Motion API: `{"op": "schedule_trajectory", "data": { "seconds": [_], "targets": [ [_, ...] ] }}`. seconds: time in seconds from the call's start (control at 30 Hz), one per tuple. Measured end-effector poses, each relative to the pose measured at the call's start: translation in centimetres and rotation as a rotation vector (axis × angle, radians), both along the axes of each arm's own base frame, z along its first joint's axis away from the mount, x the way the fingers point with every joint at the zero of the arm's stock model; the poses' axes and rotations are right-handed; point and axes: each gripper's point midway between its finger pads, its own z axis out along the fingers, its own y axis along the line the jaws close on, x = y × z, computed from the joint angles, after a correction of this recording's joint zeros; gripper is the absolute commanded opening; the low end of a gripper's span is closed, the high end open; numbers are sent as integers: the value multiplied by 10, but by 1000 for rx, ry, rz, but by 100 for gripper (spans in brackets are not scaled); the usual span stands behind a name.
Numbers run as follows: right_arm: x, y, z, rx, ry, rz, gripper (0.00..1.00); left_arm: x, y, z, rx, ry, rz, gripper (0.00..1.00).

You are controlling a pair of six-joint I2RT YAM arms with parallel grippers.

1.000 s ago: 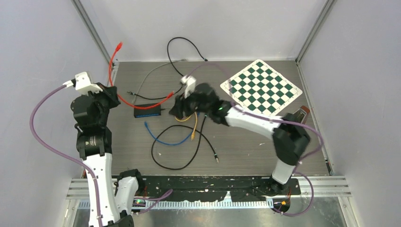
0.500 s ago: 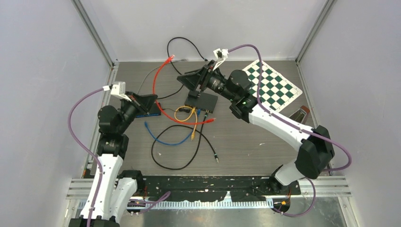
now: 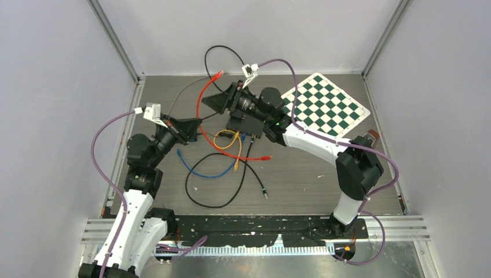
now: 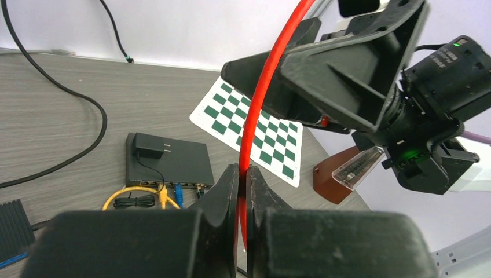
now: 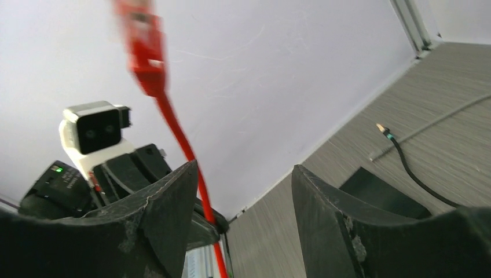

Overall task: Insert the plug into the switch port
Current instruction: Pick up the connector from the center of the board.

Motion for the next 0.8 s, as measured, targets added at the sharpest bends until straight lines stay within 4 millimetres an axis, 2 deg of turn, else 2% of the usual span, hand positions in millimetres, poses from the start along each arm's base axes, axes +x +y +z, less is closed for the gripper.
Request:
{"op": "schedule_trajectory", "data": {
  "seconds": [0.13, 0.27, 0.47, 0.67, 0.7, 0.77, 0.8],
  "targets": [
    [-7, 4, 16, 46, -28, 13, 65, 2, 2, -1, 0, 3, 20, 0],
    [-9, 6, 22, 75, -30, -1, 64, 6, 8, -3, -1, 15, 65, 0],
    [-6, 7, 8, 65, 6, -47, 64, 9, 13, -16, -10, 46, 105, 0],
    [-10, 15, 13, 74, 0, -31, 62, 9, 7, -27, -10, 76, 89, 0],
    [-10, 17, 13, 74, -1, -28, 60, 9, 6, -28, -12, 82, 84, 0],
    [-8, 22, 11, 70, 4, -24, 46, 8, 3, -32, -16, 94, 74, 0],
    [-7, 23, 8, 66, 9, -24, 28, 8, 1, -34, -19, 102, 68, 0]
  ]
}}
